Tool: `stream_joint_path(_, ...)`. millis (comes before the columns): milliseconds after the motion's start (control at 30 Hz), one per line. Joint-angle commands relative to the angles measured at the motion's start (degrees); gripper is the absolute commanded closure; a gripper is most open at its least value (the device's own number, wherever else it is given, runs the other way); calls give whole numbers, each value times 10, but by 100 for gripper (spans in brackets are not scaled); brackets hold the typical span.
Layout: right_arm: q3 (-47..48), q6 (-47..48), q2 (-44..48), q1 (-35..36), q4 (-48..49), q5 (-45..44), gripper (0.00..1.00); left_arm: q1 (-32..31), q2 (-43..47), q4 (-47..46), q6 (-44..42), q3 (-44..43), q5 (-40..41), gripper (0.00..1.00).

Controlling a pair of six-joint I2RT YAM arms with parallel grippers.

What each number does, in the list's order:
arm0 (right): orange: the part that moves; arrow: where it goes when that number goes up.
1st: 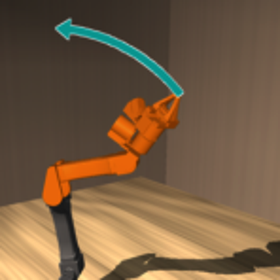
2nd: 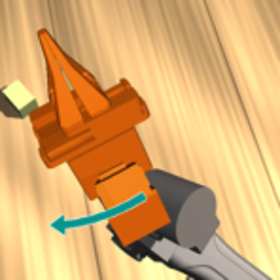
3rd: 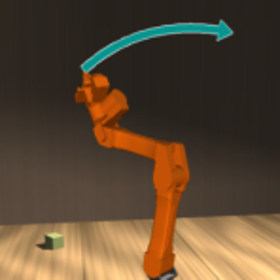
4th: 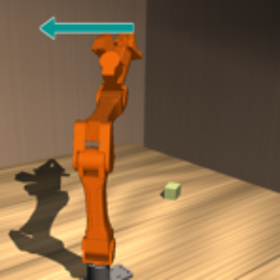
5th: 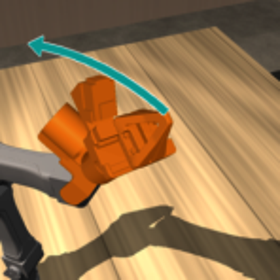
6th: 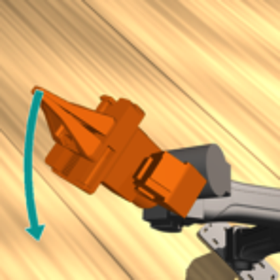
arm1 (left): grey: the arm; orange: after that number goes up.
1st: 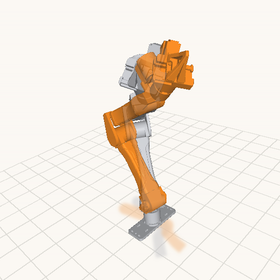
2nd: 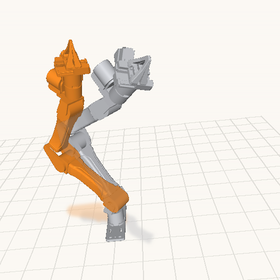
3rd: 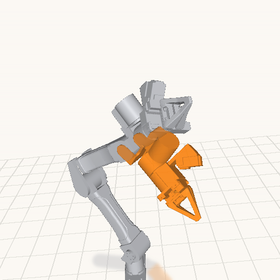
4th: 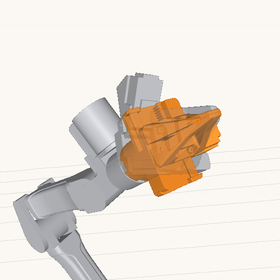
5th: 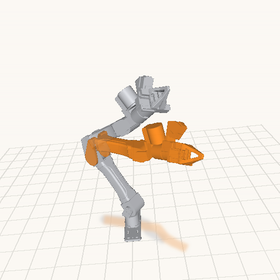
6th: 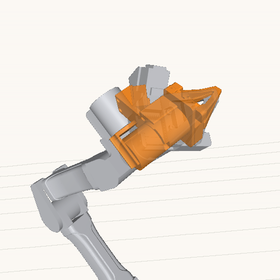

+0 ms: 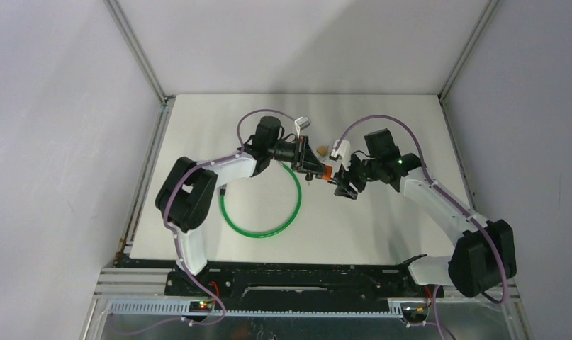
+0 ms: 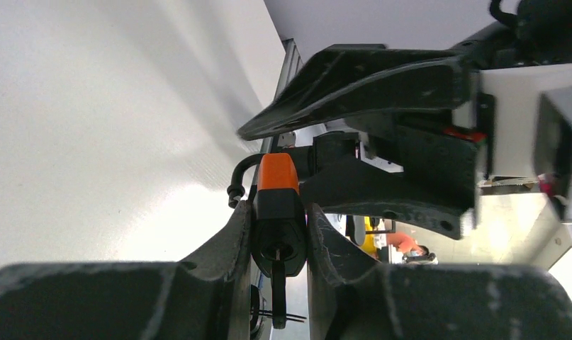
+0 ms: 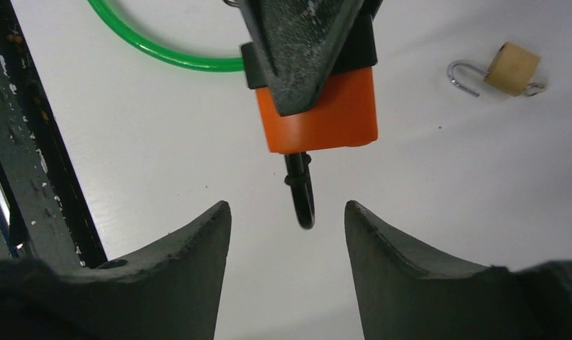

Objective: Unlock with the key

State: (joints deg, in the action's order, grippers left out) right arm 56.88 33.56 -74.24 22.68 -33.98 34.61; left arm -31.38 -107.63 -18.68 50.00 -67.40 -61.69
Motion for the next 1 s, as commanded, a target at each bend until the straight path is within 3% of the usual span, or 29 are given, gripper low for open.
stream_joint_path(0,23,-16,-49,-2,21,14,45,-4,44,-44,12,-11,-17,100)
stream_joint_path(133,46,-15,-84,-7,4,67,68,-5,47,-39,-8,-7,-21,100)
stream_joint_path(233,67,-8,-107,-16,-26,124,79,-5,53,21,-76,-15,-14,100)
stream_joint_path(400,94,29,-141,-33,-98,224,88,-6,80,203,-314,-52,26,100)
stream_joint_path(567,138,101,-207,-45,-230,303,89,-7,104,280,-447,-64,44,100)
stream_joint_path(733,187,156,-270,-54,-328,342,83,-6,113,331,-532,-67,85,100)
stream_joint_path(900,163,59,-227,-55,-226,278,80,14,94,332,-510,-67,80,100)
stream_joint_path(967,150,27,-203,-55,-188,244,42,26,87,331,-504,-69,78,100)
